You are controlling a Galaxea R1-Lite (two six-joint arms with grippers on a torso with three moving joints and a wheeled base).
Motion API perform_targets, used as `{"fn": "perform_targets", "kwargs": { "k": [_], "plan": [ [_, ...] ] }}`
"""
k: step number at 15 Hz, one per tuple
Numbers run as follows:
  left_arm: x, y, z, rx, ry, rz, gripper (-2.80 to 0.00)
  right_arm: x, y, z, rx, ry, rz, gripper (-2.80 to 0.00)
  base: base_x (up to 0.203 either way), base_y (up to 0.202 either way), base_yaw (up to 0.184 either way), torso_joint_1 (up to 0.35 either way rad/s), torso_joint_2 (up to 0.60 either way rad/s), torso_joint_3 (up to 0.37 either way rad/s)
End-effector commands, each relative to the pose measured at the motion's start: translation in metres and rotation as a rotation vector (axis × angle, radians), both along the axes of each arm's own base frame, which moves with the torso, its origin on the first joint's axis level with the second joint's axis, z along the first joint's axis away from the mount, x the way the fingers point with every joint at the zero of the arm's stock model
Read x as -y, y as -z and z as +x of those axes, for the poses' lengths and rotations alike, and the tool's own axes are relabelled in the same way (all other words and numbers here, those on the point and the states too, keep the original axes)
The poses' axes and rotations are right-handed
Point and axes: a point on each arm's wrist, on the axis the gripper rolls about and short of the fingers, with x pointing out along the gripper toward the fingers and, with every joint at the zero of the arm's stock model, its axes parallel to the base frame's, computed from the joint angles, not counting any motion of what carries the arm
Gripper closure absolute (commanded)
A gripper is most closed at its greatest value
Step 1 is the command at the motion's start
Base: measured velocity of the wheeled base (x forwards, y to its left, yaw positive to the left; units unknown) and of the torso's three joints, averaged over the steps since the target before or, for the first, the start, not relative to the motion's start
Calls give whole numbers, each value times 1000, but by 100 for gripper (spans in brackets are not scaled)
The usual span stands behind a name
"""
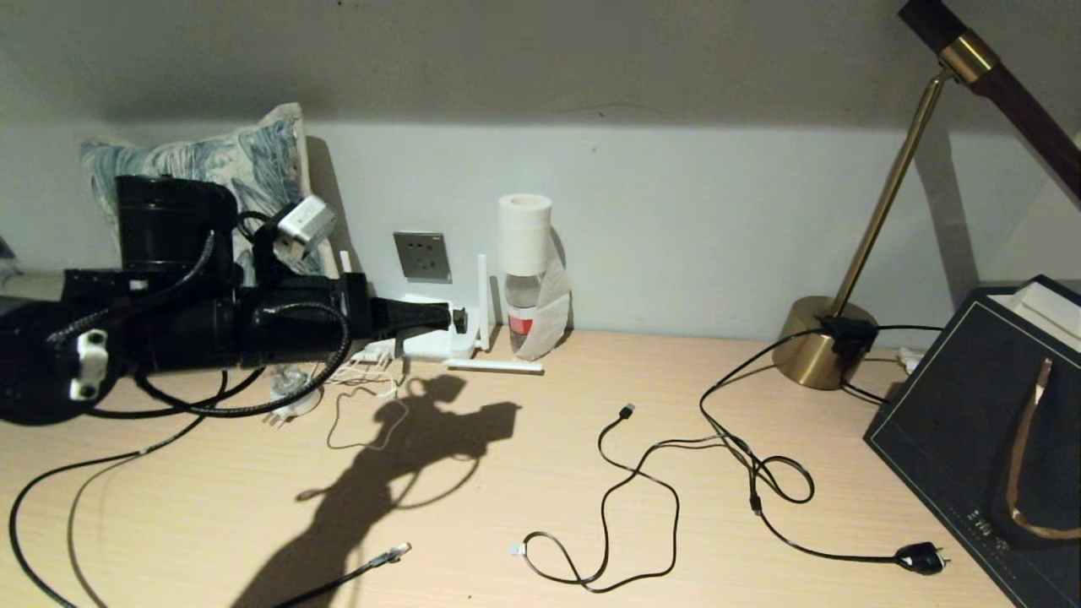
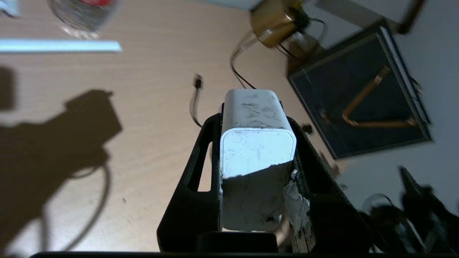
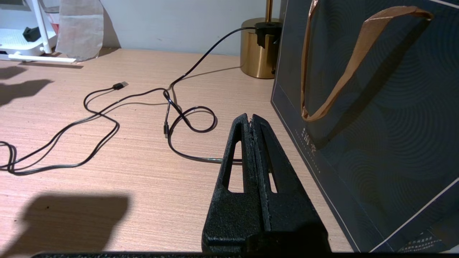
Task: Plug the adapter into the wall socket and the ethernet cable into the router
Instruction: Plug plug into socket
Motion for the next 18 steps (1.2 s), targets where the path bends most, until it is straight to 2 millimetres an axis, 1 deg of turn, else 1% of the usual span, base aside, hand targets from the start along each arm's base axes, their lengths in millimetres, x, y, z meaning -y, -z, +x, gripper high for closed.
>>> {"fn": "perform_targets", "kwargs": {
  "k": [1, 3, 5, 8, 10, 12, 13, 14, 15, 18],
  "plan": [
    [16, 9, 13, 29, -96, 37, 0, 0, 10, 3, -35, 0, 0, 0, 0, 0, 0, 0, 0, 0],
    [24, 13, 16, 88, -168, 56, 0, 0, 10, 3, -35, 0, 0, 0, 0, 0, 0, 0, 0, 0],
    [26, 25, 26, 114, -231, 136, 0, 0, 10, 3, -35, 0, 0, 0, 0, 0, 0, 0, 0, 0],
    [36, 58, 44, 122, -311, 312, 0, 0, 10, 3, -35, 0, 0, 0, 0, 0, 0, 0, 0, 0],
    [39, 70, 55, 155, -345, 329, 0, 0, 10, 3, -35, 0, 0, 0, 0, 0, 0, 0, 0, 0],
    [42, 81, 69, 243, -400, 370, 0, 0, 10, 3, -35, 0, 0, 0, 0, 0, 0, 0, 0, 0],
    [43, 83, 75, 326, -436, 397, 0, 0, 10, 3, -35, 0, 0, 0, 0, 0, 0, 0, 0, 0],
    [44, 83, 80, 386, -466, 386, 0, 0, 10, 3, -35, 0, 0, 0, 0, 0, 0, 0, 0, 0],
    [42, 83, 85, 437, -491, 369, 0, 0, 10, 3, -35, 0, 0, 0, 0, 0, 0, 0, 0, 0],
    [14, 84, 101, 548, -562, 343, 0, 0, 10, 3, -34, 0, 0, 0, 0, 0, 0, 0, 0, 0]
  ]
}}
